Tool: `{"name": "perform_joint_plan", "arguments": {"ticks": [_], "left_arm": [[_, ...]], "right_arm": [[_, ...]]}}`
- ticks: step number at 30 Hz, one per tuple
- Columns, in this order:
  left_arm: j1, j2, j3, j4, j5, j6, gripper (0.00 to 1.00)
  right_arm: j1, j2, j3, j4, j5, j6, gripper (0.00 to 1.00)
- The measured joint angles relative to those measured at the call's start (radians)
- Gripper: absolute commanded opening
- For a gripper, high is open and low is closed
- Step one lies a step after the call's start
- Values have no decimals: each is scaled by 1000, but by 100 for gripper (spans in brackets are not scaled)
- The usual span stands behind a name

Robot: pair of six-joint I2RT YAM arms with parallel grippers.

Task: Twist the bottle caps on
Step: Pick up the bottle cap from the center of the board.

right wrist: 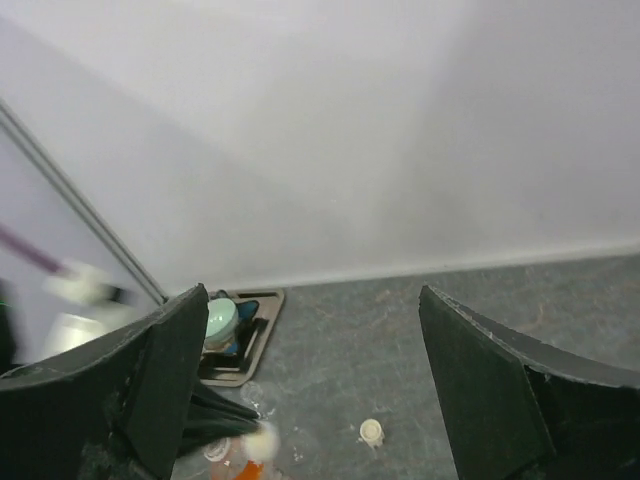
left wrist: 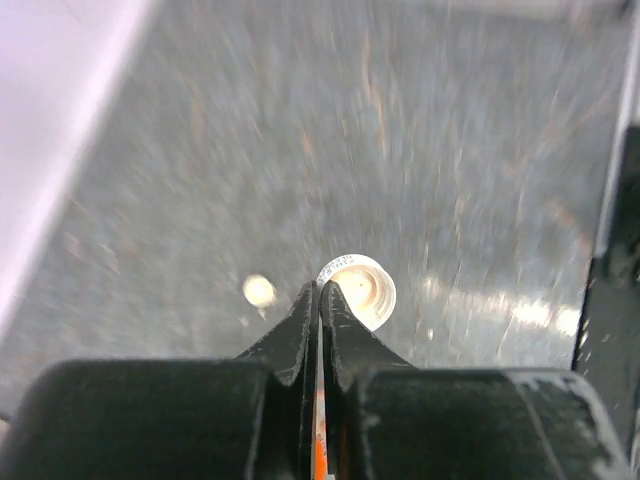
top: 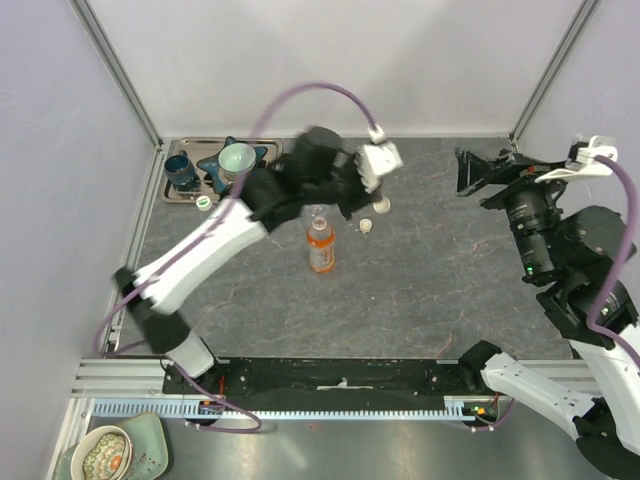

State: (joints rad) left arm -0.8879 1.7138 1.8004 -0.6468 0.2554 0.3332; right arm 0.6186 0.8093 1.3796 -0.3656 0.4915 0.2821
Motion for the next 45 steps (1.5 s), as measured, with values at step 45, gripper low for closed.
{"name": "perform_joint_plan", "arguments": {"ticks": [45], "left_arm": [[373, -399, -309, 896, 860, -1287, 2]], "right_arm": [[287, 147, -268, 608, -908, -474, 80]]}}
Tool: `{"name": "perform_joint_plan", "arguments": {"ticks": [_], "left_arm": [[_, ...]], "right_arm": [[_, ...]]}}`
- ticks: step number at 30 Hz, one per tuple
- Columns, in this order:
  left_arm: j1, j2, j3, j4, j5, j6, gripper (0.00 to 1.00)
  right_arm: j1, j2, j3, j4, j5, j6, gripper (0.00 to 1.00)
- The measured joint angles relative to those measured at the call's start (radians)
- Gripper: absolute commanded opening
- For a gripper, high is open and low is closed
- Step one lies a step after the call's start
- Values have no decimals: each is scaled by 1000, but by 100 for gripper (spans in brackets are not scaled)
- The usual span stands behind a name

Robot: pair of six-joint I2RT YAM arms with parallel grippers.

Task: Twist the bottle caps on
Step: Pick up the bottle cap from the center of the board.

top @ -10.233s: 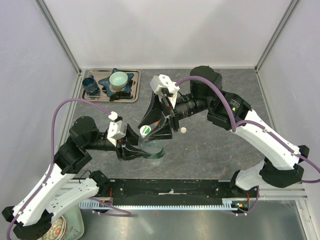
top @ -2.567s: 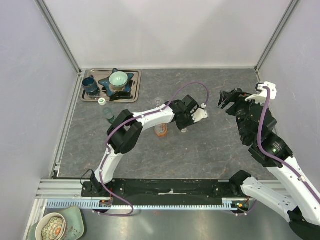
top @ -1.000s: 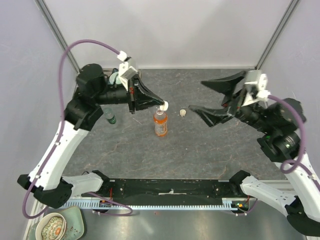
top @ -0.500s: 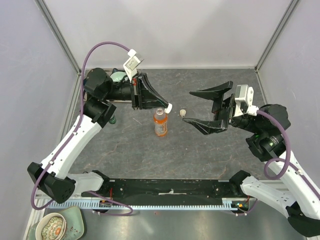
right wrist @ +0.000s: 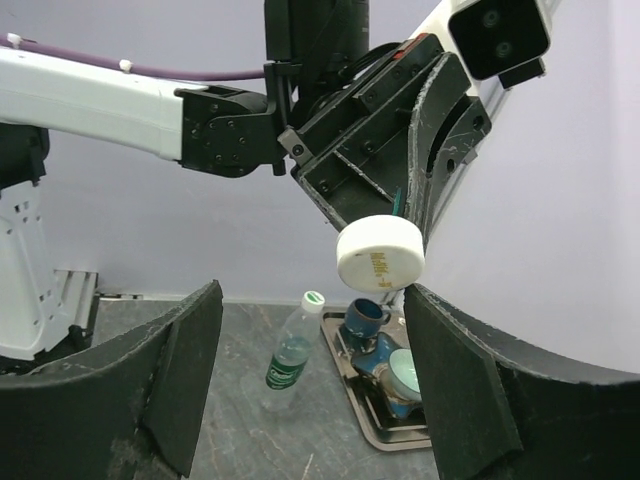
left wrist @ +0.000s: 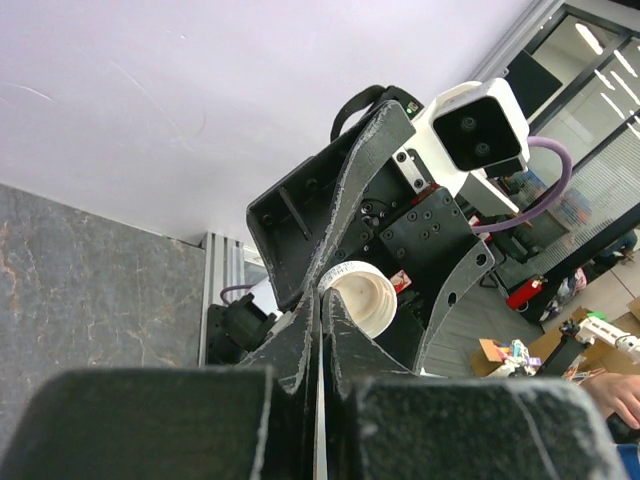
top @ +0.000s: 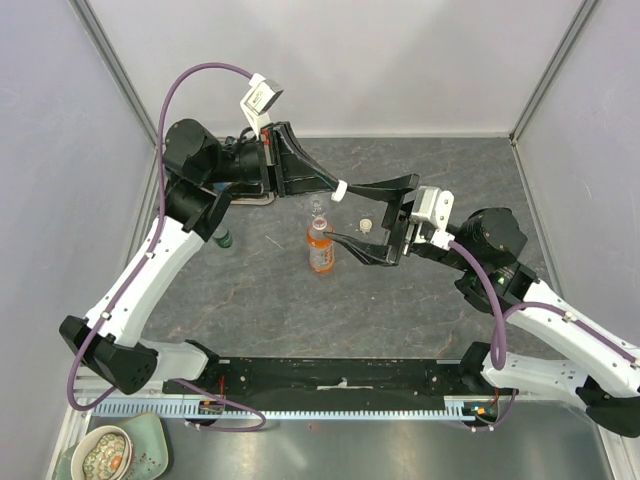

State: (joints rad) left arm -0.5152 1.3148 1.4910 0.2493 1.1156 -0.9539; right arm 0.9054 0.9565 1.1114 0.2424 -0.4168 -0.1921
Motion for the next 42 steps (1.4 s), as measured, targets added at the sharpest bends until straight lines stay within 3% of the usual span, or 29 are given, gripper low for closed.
{"name": "perform_joint_plan", "arguments": {"ticks": [13, 28, 42], "left_arm": [[-4, -12, -50, 46, -6, -53, 2], [-4, -21, -57, 56, -7, -64, 2], [-4, -24, -58, 66, -14, -76, 2]], "right_arm": [[22, -16, 0, 37, 128, -63, 70], [22, -23, 0, 49, 127, -63, 63], [28, 16, -8, 129, 129, -33, 45]]}}
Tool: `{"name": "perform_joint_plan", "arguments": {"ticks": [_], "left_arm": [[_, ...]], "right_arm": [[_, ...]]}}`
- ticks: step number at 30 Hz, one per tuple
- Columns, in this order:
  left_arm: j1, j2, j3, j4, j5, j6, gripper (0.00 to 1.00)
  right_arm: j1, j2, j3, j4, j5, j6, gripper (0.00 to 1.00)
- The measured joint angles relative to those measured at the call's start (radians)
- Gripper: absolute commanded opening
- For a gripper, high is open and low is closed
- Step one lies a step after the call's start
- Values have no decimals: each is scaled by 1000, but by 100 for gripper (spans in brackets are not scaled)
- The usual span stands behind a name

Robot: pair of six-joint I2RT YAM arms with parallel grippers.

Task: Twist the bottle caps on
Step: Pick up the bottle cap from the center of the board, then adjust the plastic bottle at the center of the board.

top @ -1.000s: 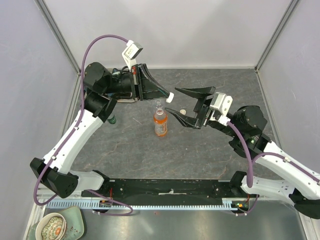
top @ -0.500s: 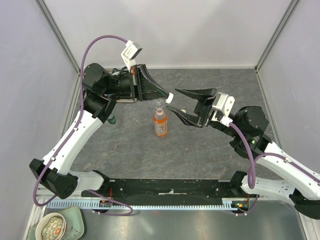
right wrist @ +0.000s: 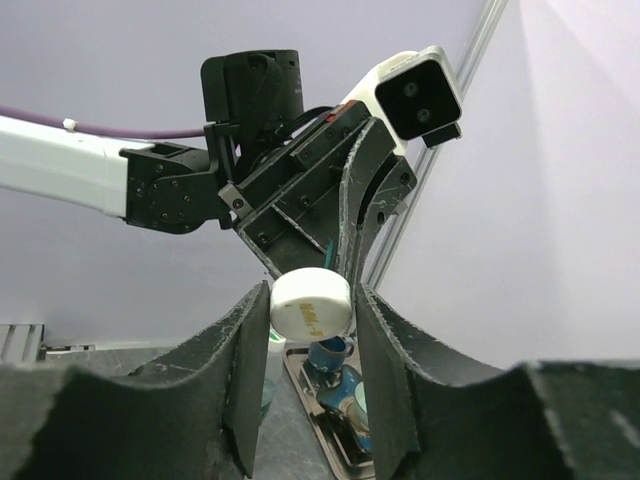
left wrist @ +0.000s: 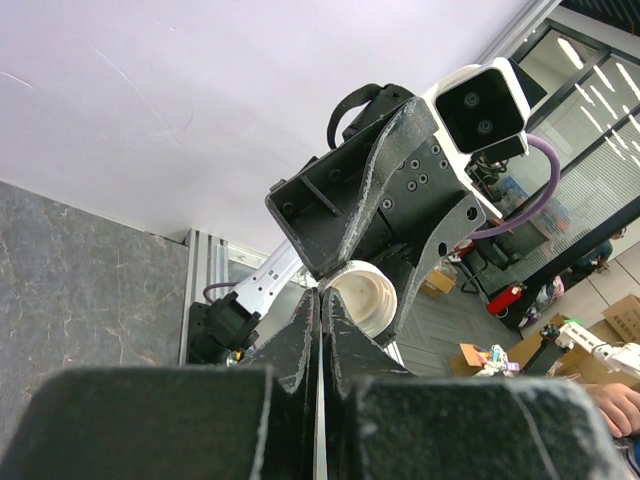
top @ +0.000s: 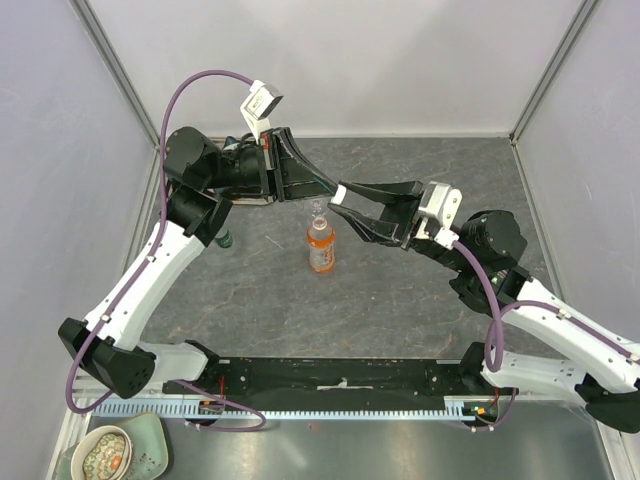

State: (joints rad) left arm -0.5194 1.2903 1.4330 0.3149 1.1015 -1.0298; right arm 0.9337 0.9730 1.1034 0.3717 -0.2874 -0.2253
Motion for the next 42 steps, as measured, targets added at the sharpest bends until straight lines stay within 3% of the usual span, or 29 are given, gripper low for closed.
{"name": "perform_joint_plan", "arguments": {"ticks": [6, 8, 11, 12, 15, 21, 28, 34, 42], "left_arm": [[0, 0, 0, 5, 0, -5, 2], [0, -1, 0, 3, -1, -5, 7], [2, -5, 0, -32, -14, 8, 44], [4, -9, 0, -64, -25, 21, 71], [24, -11, 18, -190, -46, 107, 91], [105, -69, 0, -488, -137, 452, 96], [103, -253, -329, -594, -351, 897, 98], [101, -151, -409, -587, -451, 1052, 99], [92, -69, -419, -505, -491, 1089, 93]], "right_arm": [[5, 6, -2, 16, 1, 12, 32], [6, 6, -2, 16, 2, 13, 27], [7, 4, -2, 8, 10, 13, 24], [7, 2, -2, 2, 16, 13, 24], [7, -13, -2, -29, 29, 15, 24], [7, -93, -1, -128, 61, 23, 24], [7, -205, -1, -184, 113, 28, 24], [7, -243, -1, -190, 139, 39, 23], [7, -241, -22, -208, 159, 50, 23]]}}
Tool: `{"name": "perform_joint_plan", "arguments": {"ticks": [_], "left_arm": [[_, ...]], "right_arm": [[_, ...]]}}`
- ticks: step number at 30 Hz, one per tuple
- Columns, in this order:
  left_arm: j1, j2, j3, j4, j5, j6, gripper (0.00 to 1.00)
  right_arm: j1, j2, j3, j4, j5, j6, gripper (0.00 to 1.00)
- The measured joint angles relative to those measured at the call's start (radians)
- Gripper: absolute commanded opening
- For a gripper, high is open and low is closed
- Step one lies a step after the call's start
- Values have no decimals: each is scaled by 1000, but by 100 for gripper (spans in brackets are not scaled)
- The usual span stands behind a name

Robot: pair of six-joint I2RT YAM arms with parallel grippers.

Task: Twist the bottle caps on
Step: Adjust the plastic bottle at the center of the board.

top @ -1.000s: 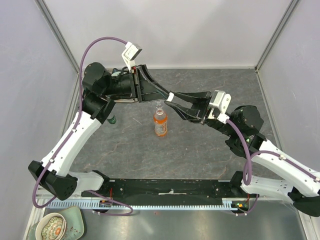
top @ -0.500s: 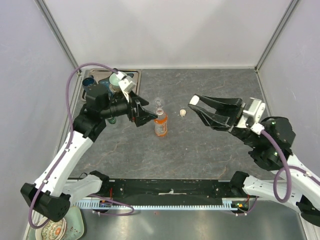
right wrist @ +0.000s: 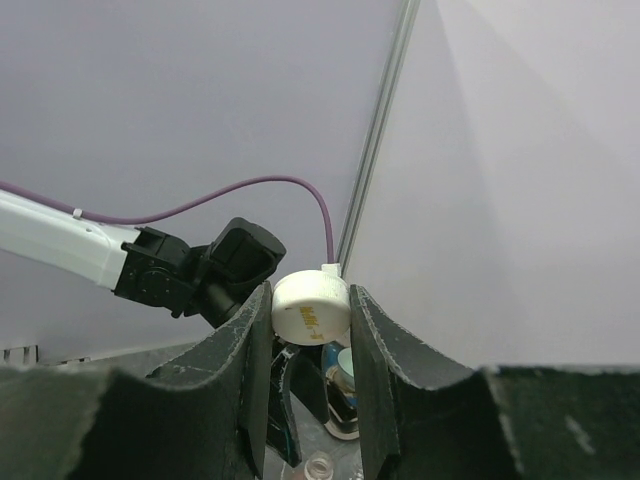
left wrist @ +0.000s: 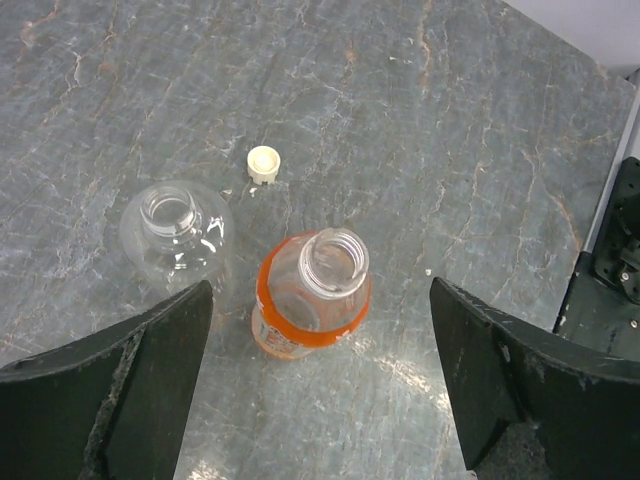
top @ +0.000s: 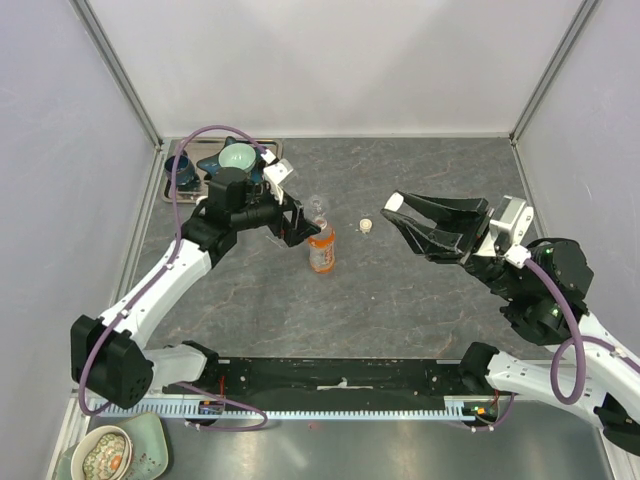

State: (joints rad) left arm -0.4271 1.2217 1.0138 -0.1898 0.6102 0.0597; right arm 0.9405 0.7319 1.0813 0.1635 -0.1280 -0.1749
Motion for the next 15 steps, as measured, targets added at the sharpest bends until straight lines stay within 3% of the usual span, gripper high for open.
{"name": "perform_joint_plan", "arguments": {"ticks": [10, 15], "left_arm": [[-42, 56, -7, 61, -7, 6, 82], [-52, 92, -12, 77, -7, 17, 59]], "right_arm": [[0, -14, -37, -1, 32, 11, 23], [0, -24, -48, 0, 47, 13, 23]]}}
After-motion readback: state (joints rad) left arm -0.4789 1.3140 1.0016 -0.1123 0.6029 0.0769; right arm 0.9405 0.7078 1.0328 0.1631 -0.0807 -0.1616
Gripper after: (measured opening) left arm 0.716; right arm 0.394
